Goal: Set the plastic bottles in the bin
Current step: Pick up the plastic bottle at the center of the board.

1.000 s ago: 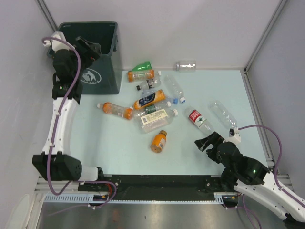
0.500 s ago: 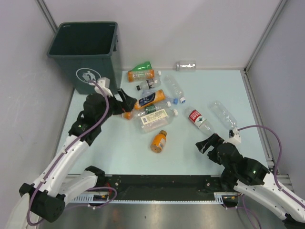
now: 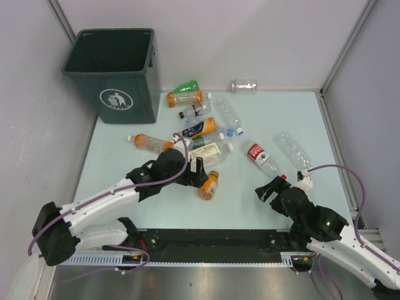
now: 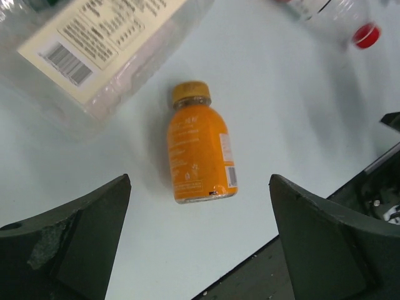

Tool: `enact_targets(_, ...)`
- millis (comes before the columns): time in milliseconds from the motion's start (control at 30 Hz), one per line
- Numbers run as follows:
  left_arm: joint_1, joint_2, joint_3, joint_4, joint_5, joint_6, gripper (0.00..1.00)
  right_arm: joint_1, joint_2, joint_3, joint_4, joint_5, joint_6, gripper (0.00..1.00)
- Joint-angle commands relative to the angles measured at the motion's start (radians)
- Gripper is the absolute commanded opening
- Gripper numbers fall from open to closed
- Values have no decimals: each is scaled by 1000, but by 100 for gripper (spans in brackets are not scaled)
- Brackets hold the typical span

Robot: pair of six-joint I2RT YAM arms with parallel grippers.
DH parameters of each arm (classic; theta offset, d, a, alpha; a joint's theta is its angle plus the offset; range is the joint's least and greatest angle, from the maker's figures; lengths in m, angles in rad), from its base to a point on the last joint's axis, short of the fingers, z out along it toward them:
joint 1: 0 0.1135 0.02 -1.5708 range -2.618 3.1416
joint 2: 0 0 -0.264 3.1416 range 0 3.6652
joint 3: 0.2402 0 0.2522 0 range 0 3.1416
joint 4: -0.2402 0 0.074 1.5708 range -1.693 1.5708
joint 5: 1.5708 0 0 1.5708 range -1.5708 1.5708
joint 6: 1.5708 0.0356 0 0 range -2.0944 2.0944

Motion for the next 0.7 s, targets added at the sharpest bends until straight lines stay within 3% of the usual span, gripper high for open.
enact_targets(0,-69,90,-17,63,-45,-34,96,3,14,3,27,22,26,100)
enact_targets(300,-126,280,26,103,-37,-36,96,3,-4,-13,1,32,37,100)
enact_targets(667,-134,369,28,152,-62,-22,94,1,5,-11,13,34,31,100)
